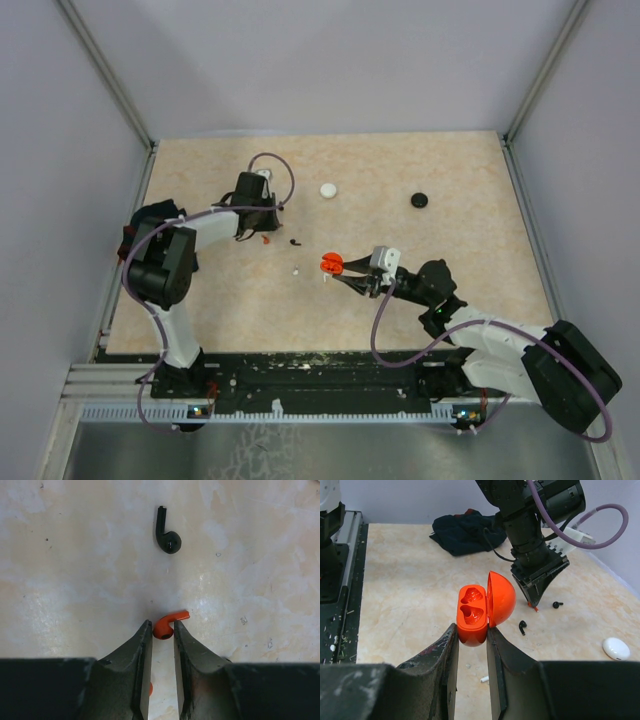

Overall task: Insert the wireless bluetooth earbuds into the charging case
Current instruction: Pick up the earbud from the center of the board.

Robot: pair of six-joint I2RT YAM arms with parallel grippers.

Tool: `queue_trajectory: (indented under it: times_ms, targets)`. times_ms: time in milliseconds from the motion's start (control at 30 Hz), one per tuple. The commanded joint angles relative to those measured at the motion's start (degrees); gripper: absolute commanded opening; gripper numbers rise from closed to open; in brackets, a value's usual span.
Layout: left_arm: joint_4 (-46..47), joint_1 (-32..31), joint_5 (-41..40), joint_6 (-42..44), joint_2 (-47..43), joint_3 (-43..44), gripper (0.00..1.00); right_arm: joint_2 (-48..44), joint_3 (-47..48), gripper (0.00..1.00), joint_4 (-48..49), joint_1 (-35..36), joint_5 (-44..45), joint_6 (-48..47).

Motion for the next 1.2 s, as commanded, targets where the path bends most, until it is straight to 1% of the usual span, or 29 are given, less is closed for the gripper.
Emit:
queue_trajectory:
  times_ms: [0,167,200,267,367,467,567,700,833,933,1067,1167]
  targets:
    - [0.28,0.3,3.71,4.55,0.66,-0.14,0.28,-0.98,-0.3,0.0,3.74,-0.53,-0.96,0.52]
    - [2.43,-0.77,10.26,16.18,-2.83,-4.27,0.27,-1.3,-0.16,0.0,3.12,-0.56,-1.07,0.52]
    - [1.82,-0.89,12.03,20.21,-3.58,-4.7,0.27,-1.35,-0.12,0.0,3.11,-0.54,-1.05,0.52]
    - [-0.94,-1.16,15.03,25.19,-4.06,-4.9,0.27,-1.36,-0.12,0.0,3.06,-0.56,-1.11,0.5]
    - [-6.18,-1.77,14.58,30.5,-4.13,-4.53,0.27,-1.35,-0.08,0.0,3.12,-0.53,-1.25,0.52]
    - [-10.17,-2.46,12.73,33.18,-4.0,-3.97,0.28,-1.15,-0.14,0.0,3.16,-0.53,-1.31,0.58]
    - [-12.31,-2.75,8.84,33.0,-4.3,-3.19,0.37,-1.08,-0.13,0.0,3.44,-0.53,-1.4,0.76]
    - [-12.21,-2.75,5.49,29.02,-4.87,-2.14,0.44,-1.04,-0.24,0.0,3.81,-0.52,-1.58,0.96]
    - [-11.21,-2.72,2.68,25.01,-4.86,-1.96,0.45,-1.28,-0.26,0.0,3.82,-0.53,-1.58,1.04]
    - [-10.38,-2.77,3.22,23.14,-4.68,-2.25,0.46,-1.23,-0.21,0.0,3.87,-0.53,-1.66,1.06]
    - [-8.7,-2.73,4.63,21.51,-4.8,-2.97,0.51,-1.17,-0.25,0.0,3.98,-0.53,-1.71,1.13]
    - [-7.84,-2.78,4.01,20.2,-4.49,-3.1,0.53,-1.17,-0.22,0.0,4.07,-0.53,-1.76,1.22]
